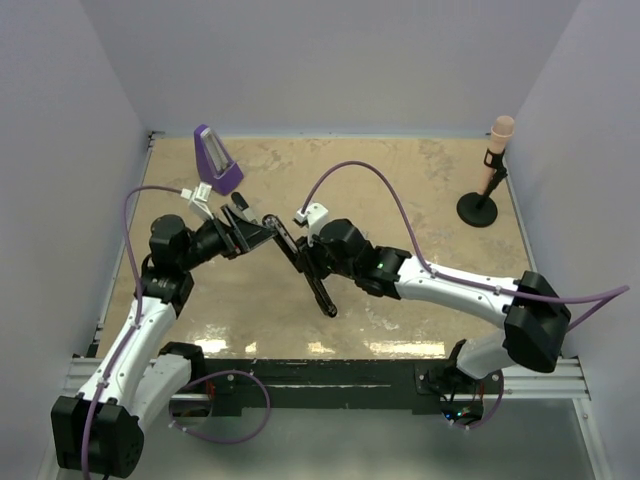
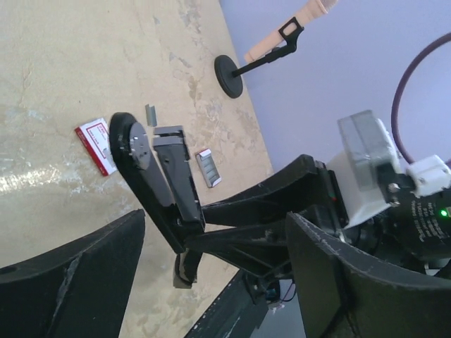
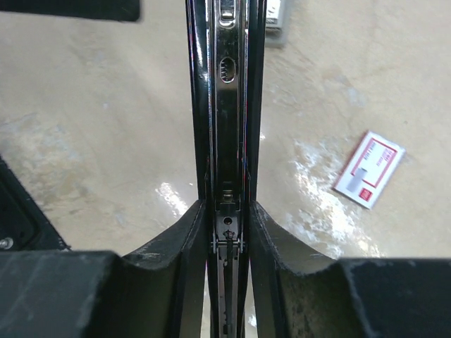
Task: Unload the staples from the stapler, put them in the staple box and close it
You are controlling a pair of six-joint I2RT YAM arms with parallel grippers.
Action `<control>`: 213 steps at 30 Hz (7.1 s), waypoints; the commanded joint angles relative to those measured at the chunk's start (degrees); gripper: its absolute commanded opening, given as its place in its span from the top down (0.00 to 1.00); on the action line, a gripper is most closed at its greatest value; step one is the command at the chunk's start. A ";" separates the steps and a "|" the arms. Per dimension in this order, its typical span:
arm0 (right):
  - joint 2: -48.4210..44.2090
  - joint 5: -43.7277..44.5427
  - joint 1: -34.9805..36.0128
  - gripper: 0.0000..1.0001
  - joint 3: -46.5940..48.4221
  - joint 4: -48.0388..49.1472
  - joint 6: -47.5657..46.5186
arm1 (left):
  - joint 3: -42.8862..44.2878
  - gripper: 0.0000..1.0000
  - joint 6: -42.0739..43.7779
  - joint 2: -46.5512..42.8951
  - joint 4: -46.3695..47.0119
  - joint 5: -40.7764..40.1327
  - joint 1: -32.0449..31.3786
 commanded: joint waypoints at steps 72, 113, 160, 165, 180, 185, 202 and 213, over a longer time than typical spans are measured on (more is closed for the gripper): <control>31.51 -0.15 -24.83 0.41 39.49 -11.93 -2.71 | 11.56 0.11 28.49 -12.70 -27.65 -46.87 0.12; 59.64 10.92 -4.60 0.48 62.87 -2.08 -6.75 | 11.21 0.11 28.23 -13.05 -27.82 -46.69 0.12; -4.07 3.01 -3.99 1.00 -5.50 25.78 3.79 | 9.38 0.24 15.41 10.32 0.70 -2.15 4.78; -3.20 4.15 -1.97 1.00 -5.07 25.96 4.41 | 2.44 0.27 7.85 12.87 15.38 9.81 7.41; -0.30 8.45 2.69 1.00 -0.32 25.35 3.27 | 2.94 0.48 8.88 15.51 11.57 10.26 9.44; -0.12 10.74 3.48 1.00 0.12 25.70 3.35 | 3.21 0.53 9.42 15.34 10.68 9.74 9.53; 2.60 8.28 4.80 1.00 0.03 28.68 5.20 | 3.48 0.54 9.07 16.92 10.41 11.14 9.61; 3.83 10.12 6.03 1.00 0.56 28.86 5.55 | 2.33 0.73 7.05 17.62 13.58 13.60 9.53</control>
